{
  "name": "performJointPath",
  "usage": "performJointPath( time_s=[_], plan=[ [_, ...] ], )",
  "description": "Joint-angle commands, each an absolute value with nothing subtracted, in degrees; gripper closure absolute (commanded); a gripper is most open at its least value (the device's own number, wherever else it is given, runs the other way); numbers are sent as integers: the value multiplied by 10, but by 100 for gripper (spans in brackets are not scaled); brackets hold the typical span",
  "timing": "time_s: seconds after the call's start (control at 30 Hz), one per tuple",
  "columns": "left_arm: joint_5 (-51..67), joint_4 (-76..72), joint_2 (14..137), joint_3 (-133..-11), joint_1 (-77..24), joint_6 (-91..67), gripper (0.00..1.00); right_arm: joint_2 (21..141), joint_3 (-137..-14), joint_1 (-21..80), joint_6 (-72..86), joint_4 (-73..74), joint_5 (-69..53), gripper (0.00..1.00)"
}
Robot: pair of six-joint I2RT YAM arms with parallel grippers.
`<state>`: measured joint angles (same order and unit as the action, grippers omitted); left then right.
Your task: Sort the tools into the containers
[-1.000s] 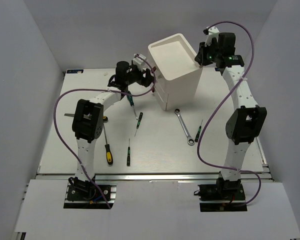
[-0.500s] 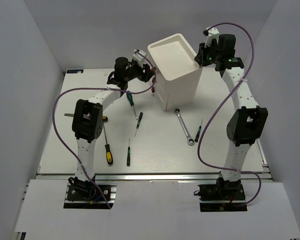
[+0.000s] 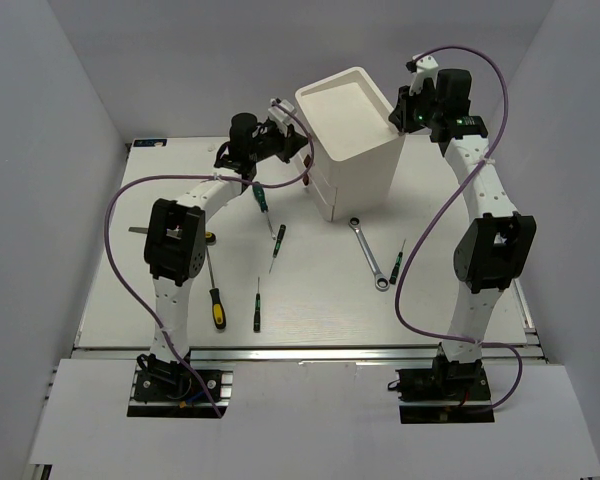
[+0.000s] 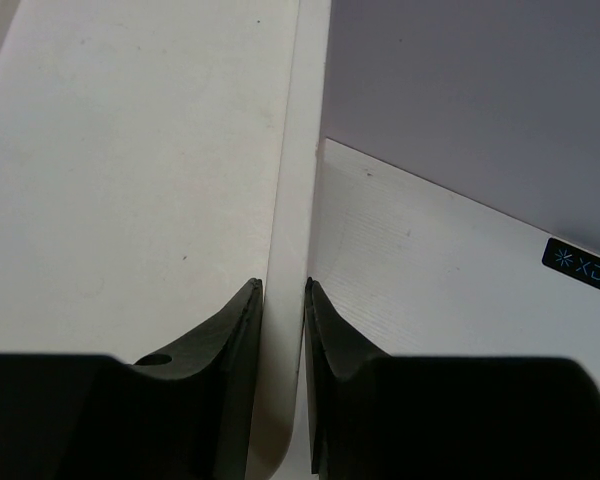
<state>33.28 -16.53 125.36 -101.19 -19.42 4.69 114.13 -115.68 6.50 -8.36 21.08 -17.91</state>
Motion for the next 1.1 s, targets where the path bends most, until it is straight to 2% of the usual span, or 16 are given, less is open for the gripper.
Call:
performJointPath(
  time_s=[0.0,0.5,0.73,0.8,0.87,0.9,0.97,1.0,1.07],
  plan=[
    [315,-158,1209,-999,-191,63,100,1133,-1136,74,-103,256,-203,91],
    [273,-172,1056,-791,-163,87,100,1138,-1134,73,-106,254,-150,93],
    [246,-161,1022,-767,-151,81,100,1140,-1132,74,-110,256,-146,92],
    [236,-158,1020,-773,-150,66,70,1139,-1133,73,-111,257,-150,77],
    [229,-155,1020,-784,-149,57,58,1137,-1136,74,-116,258,-163,63],
    [228,-152,1020,-791,-149,49,42,1136,-1137,73,-117,259,-171,49],
    [220,-139,1019,-809,-149,33,31,1134,-1143,74,-119,258,-175,36],
    [219,-135,1015,-814,-147,27,20,1133,-1146,73,-120,258,-178,33],
    [207,-127,1007,-823,-143,8,13,1127,-1154,73,-127,255,-181,25]
  ],
)
